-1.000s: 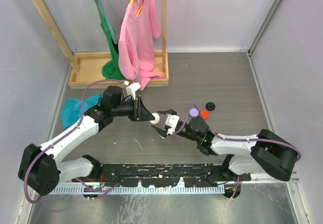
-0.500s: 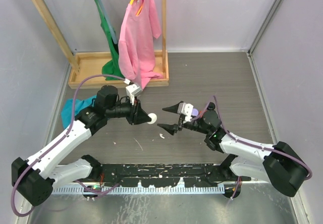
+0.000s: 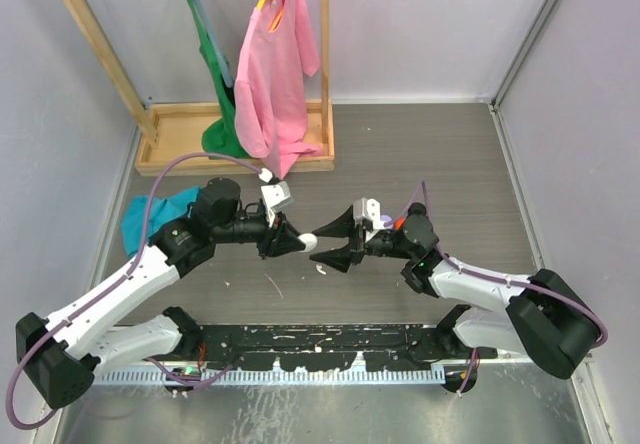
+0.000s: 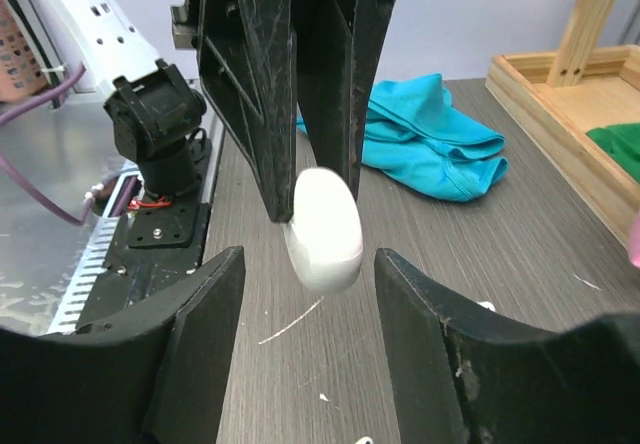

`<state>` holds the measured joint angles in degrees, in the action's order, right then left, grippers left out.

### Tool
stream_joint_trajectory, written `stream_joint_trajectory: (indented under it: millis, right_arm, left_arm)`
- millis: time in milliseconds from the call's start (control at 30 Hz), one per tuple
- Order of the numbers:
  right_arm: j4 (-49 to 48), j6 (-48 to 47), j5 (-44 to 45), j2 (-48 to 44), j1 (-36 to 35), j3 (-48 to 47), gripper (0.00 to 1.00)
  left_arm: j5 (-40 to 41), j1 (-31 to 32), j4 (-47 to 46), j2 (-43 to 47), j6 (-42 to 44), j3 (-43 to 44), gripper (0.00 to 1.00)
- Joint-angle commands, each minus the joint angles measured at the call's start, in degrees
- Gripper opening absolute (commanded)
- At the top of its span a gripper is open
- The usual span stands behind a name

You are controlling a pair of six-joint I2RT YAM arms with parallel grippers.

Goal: Insert the wireless bluetooth earbuds into the charging case
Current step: Pick up the charging case at the center of the board.

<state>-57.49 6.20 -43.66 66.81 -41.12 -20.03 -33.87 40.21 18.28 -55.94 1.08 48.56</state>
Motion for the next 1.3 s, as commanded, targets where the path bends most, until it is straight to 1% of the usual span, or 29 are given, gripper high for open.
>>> stream_joint_trajectory:
  millis: [0, 100, 333, 467, 867, 1000, 1100, 1200, 1267]
  right_arm:
    - [-5.32, 3.06, -2.66, 0.91, 0.12, -2.87, 0.58]
    - [-6.07, 4.12, -3.39, 1.84, 0.17, -3.27, 0.55]
    - [-6.92, 5.15, -5.26, 2.89, 0.15, -3.50, 0.51]
    - [-6.95, 5.34, -5.46, 2.90, 0.16, -3.65, 0.49]
    - [-10.42, 7.74, -8.04, 3.07, 0.14, -3.68, 0.41]
    - [-10.53, 7.81, -8.55, 3.23, 0.17, -3.68, 0.35]
    - [-10.78, 7.90, -9.08, 3.10, 0.17, -3.78, 0.28]
    - [-10.80, 8.04, -9.50, 3.03, 0.12, -3.86, 0.19]
    - [-10.78, 8.04, -9.60, 2.82, 0.16, -3.78, 0.14]
  left_arm:
    - [0.94, 1.92, -3.31, 1.26, 3.84, 1.84, 0.12]
    - [0.99, 2.66, -4.29, 1.51, 4.23, 1.66, 0.12]
    - [0.53, 3.15, -7.36, 3.71, 4.28, -0.31, 0.11]
    - [0.34, 3.21, -7.57, 4.66, 4.38, -0.74, 0.12]
    - [-2.14, 3.38, -9.21, 3.87, 3.75, -1.16, 0.12]
    - [-3.32, 3.34, -10.40, 4.17, 3.50, -1.69, 0.13]
    - [-3.57, 3.34, -10.42, 4.30, 3.40, -1.72, 0.14]
    - [-3.24, 3.43, -10.14, 4.36, 3.65, -1.96, 0.19]
    - [-2.33, 3.35, -10.18, 4.76, 3.67, -2.35, 0.26]
